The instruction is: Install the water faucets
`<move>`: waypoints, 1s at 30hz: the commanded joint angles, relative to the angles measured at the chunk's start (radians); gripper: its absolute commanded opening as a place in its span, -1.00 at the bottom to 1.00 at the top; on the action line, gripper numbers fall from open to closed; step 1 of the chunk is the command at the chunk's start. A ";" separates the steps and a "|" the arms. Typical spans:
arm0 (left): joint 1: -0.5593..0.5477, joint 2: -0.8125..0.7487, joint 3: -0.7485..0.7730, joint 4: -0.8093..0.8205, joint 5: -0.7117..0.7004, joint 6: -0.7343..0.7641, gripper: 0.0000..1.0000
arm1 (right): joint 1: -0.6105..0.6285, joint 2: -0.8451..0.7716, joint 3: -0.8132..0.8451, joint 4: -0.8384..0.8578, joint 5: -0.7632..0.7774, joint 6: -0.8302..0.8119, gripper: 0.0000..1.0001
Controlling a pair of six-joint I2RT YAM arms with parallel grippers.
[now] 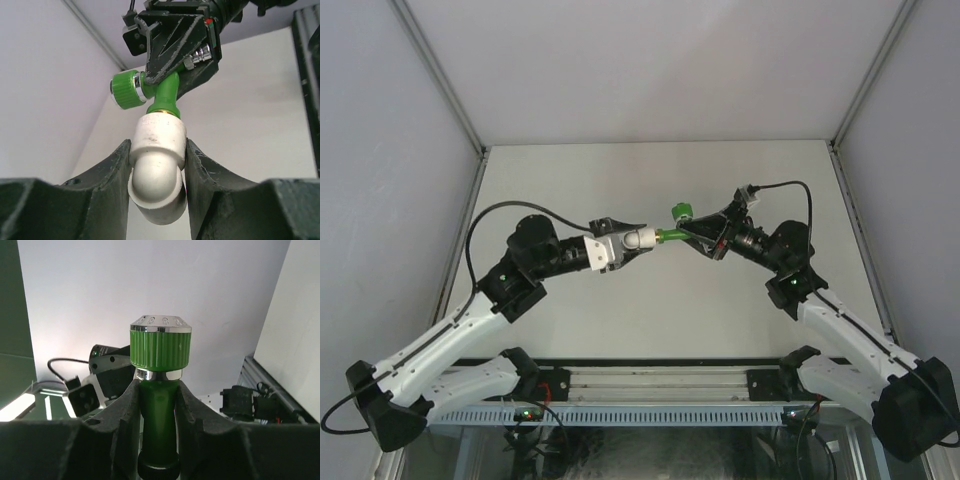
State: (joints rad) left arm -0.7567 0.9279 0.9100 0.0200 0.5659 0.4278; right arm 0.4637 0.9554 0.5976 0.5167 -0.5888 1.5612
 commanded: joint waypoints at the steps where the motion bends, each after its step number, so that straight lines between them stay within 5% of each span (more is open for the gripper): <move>1: -0.080 -0.051 -0.032 0.002 -0.145 0.295 -1.00 | -0.028 0.052 0.003 0.022 -0.087 0.120 -1.00; 6: -0.216 -0.045 -0.036 -0.116 -0.378 0.557 -1.00 | -0.041 0.074 0.003 0.036 -0.119 0.174 -1.00; 17: -0.331 -0.030 -0.094 -0.087 -0.623 0.817 -0.79 | -0.052 0.093 -0.006 0.055 -0.138 0.217 -1.00; 20: -0.334 -0.040 -0.092 -0.050 -0.617 0.748 -0.15 | -0.052 0.091 -0.020 0.076 -0.124 0.221 -1.00; 23: -0.335 -0.048 -0.082 -0.039 -0.608 0.639 0.28 | -0.057 0.084 -0.036 0.100 -0.103 0.218 -1.00; 30: -0.334 -0.048 -0.059 -0.041 -0.613 0.452 0.89 | -0.063 0.071 -0.078 0.164 -0.037 0.231 -1.00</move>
State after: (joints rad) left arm -1.0866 0.8944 0.8322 -0.0681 -0.0330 1.0241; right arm 0.4129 1.0565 0.5270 0.5625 -0.6788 1.7576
